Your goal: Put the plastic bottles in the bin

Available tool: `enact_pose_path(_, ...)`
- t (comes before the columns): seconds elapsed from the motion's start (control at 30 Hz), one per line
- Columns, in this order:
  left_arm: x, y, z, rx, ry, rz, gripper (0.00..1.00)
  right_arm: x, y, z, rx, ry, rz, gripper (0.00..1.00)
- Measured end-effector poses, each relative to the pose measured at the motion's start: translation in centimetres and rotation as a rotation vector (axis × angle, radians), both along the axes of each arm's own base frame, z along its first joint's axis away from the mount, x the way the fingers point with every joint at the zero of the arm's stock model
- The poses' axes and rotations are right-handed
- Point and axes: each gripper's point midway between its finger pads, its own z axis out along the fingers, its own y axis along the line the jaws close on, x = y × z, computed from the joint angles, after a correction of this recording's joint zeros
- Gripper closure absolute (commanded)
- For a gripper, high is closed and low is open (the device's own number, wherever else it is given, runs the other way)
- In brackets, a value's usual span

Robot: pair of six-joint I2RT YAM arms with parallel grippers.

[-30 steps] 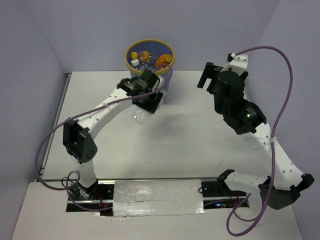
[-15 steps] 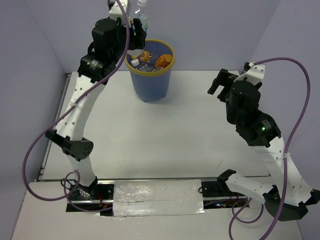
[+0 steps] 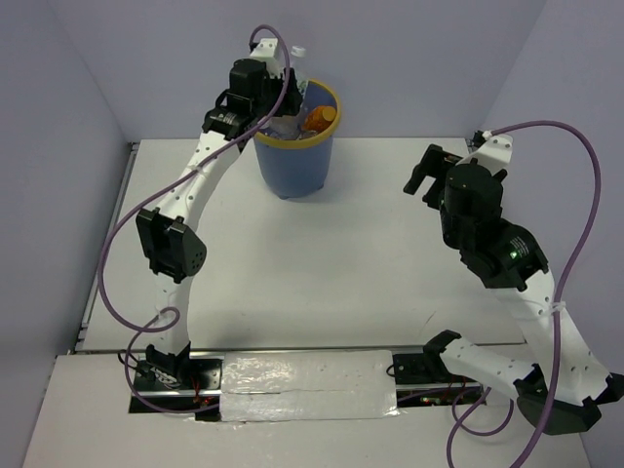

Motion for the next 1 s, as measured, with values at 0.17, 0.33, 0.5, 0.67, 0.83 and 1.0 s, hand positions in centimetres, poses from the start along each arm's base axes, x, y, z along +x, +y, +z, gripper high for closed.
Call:
enact_pose_path(0.17, -0.2, -1.0, -2.1, -0.013, 0.041, -0.038, 0.07, 0.1, 0.1, -0.9, -0.001, 0.024, 0.001, 0.00)
enact_pose_path(0.33, -0.9, -1.3, -3.7, -0.020, 0.092, -0.054, 0.01, 0.3, 0.4, -1.5, -0.003, 0.043, 0.010, 0.00)
enact_pose_path(0.5, -1.8, -0.8, -2.5, -0.016, 0.093, -0.051, 0.01, 0.6, 0.7, -1.9, -0.005, 0.057, 0.016, 0.00)
enact_pose_path(0.67, -4.3, 1.1, 3.6, -0.023, -0.011, -0.015, 0.01, 0.6, 0.7, -1.9, -0.004, 0.058, 0.018, 0.00)
enact_pose_path(0.83, -10.1, 4.6, 12.9, -0.079, -0.175, 0.040, 0.01, 0.6, 0.8, -2.0, 0.003, 0.059, 0.019, 0.00)
enact_pose_path(1.0, -17.3, 9.3, 17.2, -0.085, -0.268, 0.119, 0.01, 0.7, 0.2, -2.2, 0.007, 0.062, -0.015, 0.00)
